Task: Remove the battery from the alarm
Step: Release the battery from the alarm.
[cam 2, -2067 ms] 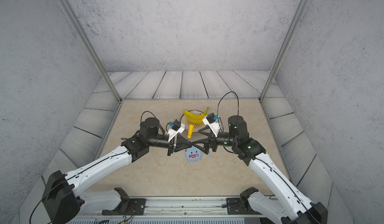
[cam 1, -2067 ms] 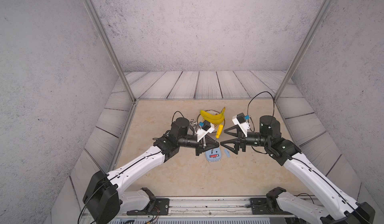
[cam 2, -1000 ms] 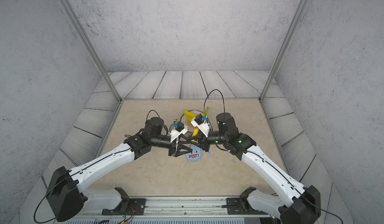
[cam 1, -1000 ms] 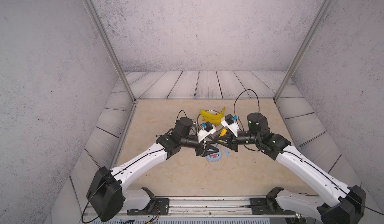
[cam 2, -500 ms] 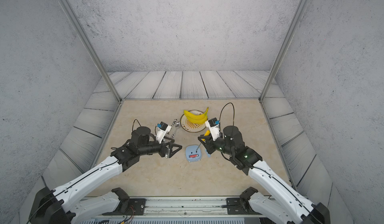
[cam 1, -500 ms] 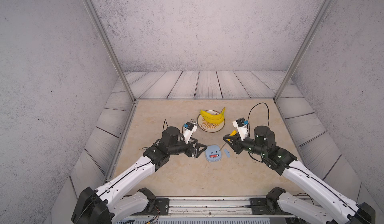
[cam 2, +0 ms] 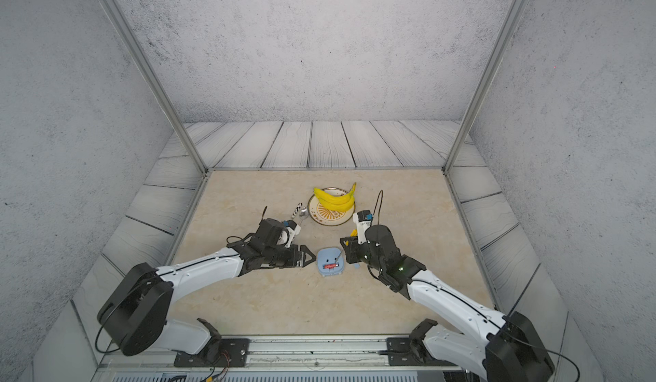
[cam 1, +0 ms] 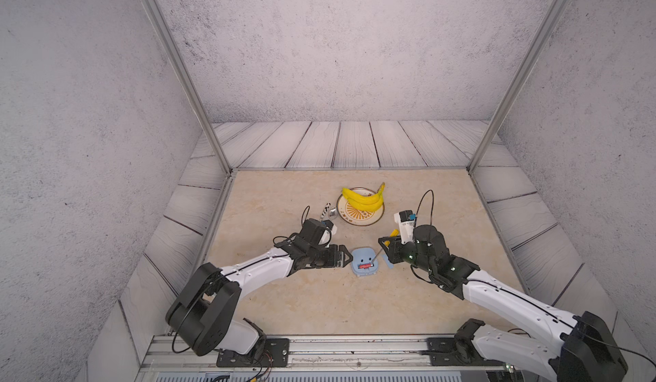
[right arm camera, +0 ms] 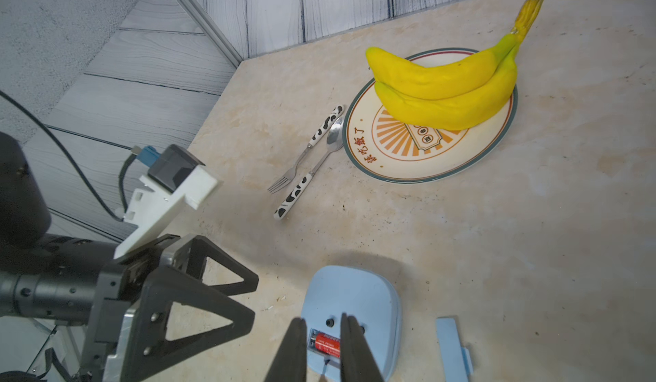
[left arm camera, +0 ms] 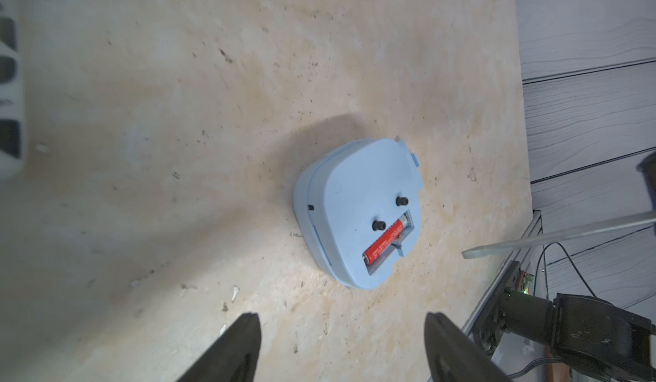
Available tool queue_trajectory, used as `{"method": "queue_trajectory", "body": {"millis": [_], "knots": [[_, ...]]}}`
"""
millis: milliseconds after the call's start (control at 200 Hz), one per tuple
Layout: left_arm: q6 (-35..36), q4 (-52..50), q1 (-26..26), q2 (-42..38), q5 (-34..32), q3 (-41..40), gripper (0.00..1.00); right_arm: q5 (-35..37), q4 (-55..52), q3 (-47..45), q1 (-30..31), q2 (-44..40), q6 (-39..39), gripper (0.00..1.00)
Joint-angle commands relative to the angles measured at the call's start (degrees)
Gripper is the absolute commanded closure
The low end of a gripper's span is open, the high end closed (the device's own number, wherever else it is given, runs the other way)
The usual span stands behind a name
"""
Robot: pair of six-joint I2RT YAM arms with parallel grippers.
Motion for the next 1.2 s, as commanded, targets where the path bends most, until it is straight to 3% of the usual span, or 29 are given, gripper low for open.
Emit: {"method": "queue_trajectory", "body": {"millis": [0, 676, 1196], "knots": [[-1.3, 2.9, 0.2, 2.4, 3.3, 1.9, 0.22, 3.1, 4.5, -0.4, 0.7, 2.0, 2.0, 1.00], [-0.7, 4.3, -1.5, 13.5, 5.4, 4.7, 0.28, 8.6, 3.8, -2.2, 1.6, 7.6, 0.8, 1.00], [0.8, 3.0, -2.1, 17.2, 5.8, 4.9, 0.34, 11.4, 1.5, -2.1, 1.6, 5.6, -2.3, 1.00]]}}
